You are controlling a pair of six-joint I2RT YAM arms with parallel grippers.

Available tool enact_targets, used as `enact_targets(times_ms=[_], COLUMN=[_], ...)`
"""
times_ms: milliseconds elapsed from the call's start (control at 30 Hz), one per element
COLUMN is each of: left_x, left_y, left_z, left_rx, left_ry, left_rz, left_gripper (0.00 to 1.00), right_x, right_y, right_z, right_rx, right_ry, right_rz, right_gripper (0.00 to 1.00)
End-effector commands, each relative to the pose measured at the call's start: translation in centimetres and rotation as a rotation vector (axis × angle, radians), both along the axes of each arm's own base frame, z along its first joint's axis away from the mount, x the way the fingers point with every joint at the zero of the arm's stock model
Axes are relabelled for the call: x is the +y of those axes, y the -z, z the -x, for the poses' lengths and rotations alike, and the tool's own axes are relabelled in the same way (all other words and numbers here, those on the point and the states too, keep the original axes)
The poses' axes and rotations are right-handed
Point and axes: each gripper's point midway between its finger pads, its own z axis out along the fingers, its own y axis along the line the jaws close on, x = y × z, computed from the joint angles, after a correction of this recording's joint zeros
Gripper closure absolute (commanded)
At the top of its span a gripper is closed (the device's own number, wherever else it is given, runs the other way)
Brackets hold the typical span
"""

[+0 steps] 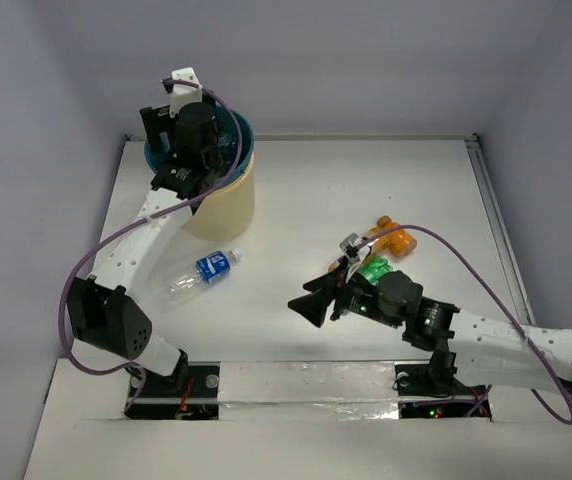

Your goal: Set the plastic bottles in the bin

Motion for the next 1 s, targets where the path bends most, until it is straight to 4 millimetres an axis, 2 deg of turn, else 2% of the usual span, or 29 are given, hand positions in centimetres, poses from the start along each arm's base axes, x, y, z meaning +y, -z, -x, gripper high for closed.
enact_targets(times_ms=[0, 33, 67, 133, 167, 200, 233, 267, 300, 333, 367, 400, 433, 467, 500, 533, 567, 600, 633, 667, 700, 733, 767, 833, 867, 900, 933, 967], left_x=[0.1, -0.3, -0.3, -1.2, -2.0, -2.1, -3.1, -4.1, -4.8, -5.6, -6.2, -6.9, -8.4, -8.9, -9.9, -11.4, -11.6, -12.1, -12.7, -12.4, -12.0, -11.2, -10.5, -9.6, -9.2, -9.1, -8.6, -8.8], left_y=[-4.0, -4.6, -4.3, -5.7, -5.5, -6.3, -5.8, -4.9, -4.4, -4.0, -2.4, -2.1, -0.2, 2.1, 3.9, 6.7, 9.3, 11.0, 14.0, 15.6, 17.0, 19.1, 20.3, 22.3, 22.8, 23.5, 24.1, 24.4], left_z=[2.0, 2.4, 2.7, 4.0, 4.8, 6.3, 6.8, 7.9, 8.8, 10.3, 11.6, 13.2, 13.9, 15.2, 16.2, 17.4, 18.9, 19.8, 21.2, 22.0, 22.5, 23.2, 23.7, 24.0, 24.0, 23.8, 23.6, 23.3], left_rx=[-0.131, -0.146, -0.128, -0.161, -0.141, -0.158, -0.151, -0.108, -0.086, -0.079, -0.013, 0.006, 0.073, 0.172, 0.245, 0.357, 0.465, 0.522, 0.616, 0.672, 0.71, 0.765, 0.803, 0.851, 0.864, 0.883, 0.886, 0.888], left_ry=[-0.001, 0.024, 0.03, 0.073, 0.106, 0.133, 0.181, 0.228, 0.271, 0.335, 0.373, 0.433, 0.519, 0.547, 0.592, 0.663, 0.67, 0.668, 0.683, 0.661, 0.627, 0.583, 0.552, 0.489, 0.465, 0.444, 0.42, 0.418], left_rz=[0.033, 0.048, 0.052, 0.098, 0.104, 0.139, 0.175, 0.181, 0.193, 0.237, 0.236, 0.257, 0.278, 0.314, 0.337, 0.369, 0.381, 0.425, 0.435, 0.44, 0.454, 0.433, 0.417, 0.374, 0.358, 0.342, 0.317, 0.317], left_gripper=[0.07, 0.06, 0.05, 0.05, 0.06, 0.08, 0.1, 0.15, 0.32, 0.42, 0.62, 0.67, 0.7, 0.76, 0.77, 0.78, 0.81, 0.81, 0.81, 0.81, 0.81, 0.82, 0.82, 0.7, 0.6, 0.42, 0.35, 0.26], right_x=[-0.8, -1.1, -1.2, -1.3, -1.3, -1.4, -1.4, -1.5, -1.7, -1.9, -2.2, -2.8, -3.2, -3.7, -4.7, -5.3, -5.9, -6.7, -7.7, -8.4, -9.2, -10.3, -10.9, -12.2, -13.0, -13.5, -13.9, -14.4], right_y=[-2.1, -2.4, -2.6, -3.1, -3.1, -3.2, -3.2, -3.2, -3.4, -3.3, -3.5, -3.9, -4.2, -4.0, -4.8, -5.2, -5.2, -5.7, -7.0, -7.1, -7.8, -8.9, -9.1, -10.1, -10.7, -10.9, -11.3, -11.6], right_z=[-0.9, -0.9, -1.0, -1.2, -1.2, -1.4, -1.5, -1.5, -1.7, -1.7, -1.8, -2.1, -2.2, -2.4, -2.7, -2.8, -2.9, -3.3, -3.1, -3.1, -3.4, -3.2, -3.2, -3.2, -3.0, -3.0, -2.9, -2.7], right_rx=[-0.057, -0.064, -0.07, -0.083, -0.086, -0.091, -0.092, -0.094, -0.097, -0.097, -0.099, -0.099, -0.099, -0.096, -0.099, -0.1, -0.1, -0.103, -0.116, -0.117, -0.126, -0.136, -0.137, -0.153, -0.16, -0.162, -0.165, -0.167], right_ry=[0.062, 0.069, 0.075, 0.086, 0.087, 0.095, 0.101, 0.105, 0.119, 0.127, 0.137, 0.166, 0.184, 0.204, 0.246, 0.266, 0.286, 0.323, 0.341, 0.357, 0.39, 0.406, 0.42, 0.453, 0.46, 0.474, 0.478, 0.48], right_rz=[-0.026, -0.029, -0.031, -0.037, -0.037, -0.036, -0.037, -0.039, -0.045, -0.047, -0.054, -0.073, -0.082, -0.082, -0.11, -0.122, -0.122, -0.132, -0.172, -0.17, -0.184, -0.219, -0.217, -0.238, -0.256, -0.263, -0.274, -0.285], right_gripper=[0.2, 0.2, 0.2, 0.2, 0.2, 0.2, 0.22, 0.23, 0.26, 0.32, 0.35, 0.4, 0.52, 0.58, 0.64, 0.7, 0.72, 0.73, 0.74, 0.74, 0.74, 0.73, 0.72, 0.69, 0.67, 0.64, 0.54, 0.5])
